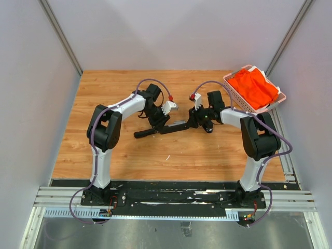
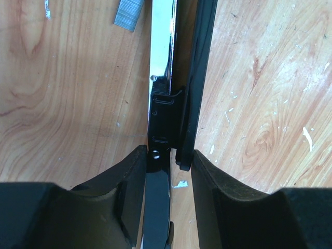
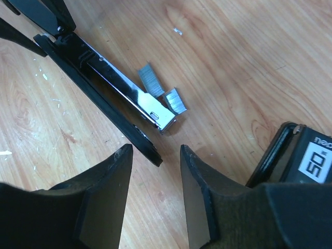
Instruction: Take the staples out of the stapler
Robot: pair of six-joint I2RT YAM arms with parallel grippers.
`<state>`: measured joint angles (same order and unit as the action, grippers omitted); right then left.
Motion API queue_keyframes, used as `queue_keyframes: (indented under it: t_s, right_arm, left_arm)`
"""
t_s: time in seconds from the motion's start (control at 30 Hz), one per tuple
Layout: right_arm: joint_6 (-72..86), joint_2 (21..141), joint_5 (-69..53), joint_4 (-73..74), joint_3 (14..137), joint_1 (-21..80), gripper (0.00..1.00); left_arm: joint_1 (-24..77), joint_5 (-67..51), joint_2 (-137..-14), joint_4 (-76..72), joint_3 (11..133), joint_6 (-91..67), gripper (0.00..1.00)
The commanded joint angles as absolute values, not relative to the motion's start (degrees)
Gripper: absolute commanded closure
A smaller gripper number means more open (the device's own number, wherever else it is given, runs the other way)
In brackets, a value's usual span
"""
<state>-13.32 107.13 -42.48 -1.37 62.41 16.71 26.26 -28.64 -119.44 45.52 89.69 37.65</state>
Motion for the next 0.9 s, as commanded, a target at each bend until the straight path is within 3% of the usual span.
queue_keyframes:
  t_s: [0.0, 0.2, 0.7, 0.8, 0.87]
  right_arm:
    - [-15.5, 108.6, -45.2, 0.7, 64.2, 16.0, 0.57]
    - [-17.2, 110.0, -47.5, 2.3, 65.0, 16.0, 0.59]
    - [-18.8, 111.1, -53.6, 6.6, 67.7, 14.8, 0.88]
    - [-18.8, 110.8, -55.4, 7.8, 68.6, 14.4, 0.99]
    - [-18.2, 110.9, -56.1, 9.3, 69.4, 14.3, 0.99]
  left_arm:
    - [25.5, -31.0, -120.5, 46.8, 91.2, 37.1, 0.57]
    - [25.3, -31.9, -120.9, 46.9, 91.2, 36.9, 0.57]
    - [24.7, -32.3, -121.5, 47.1, 91.4, 36.4, 0.57]
    - [24.7, -32.3, -121.6, 47.1, 91.3, 36.4, 0.57]
    - [24.6, -32.2, -121.6, 47.1, 91.4, 36.2, 0.55]
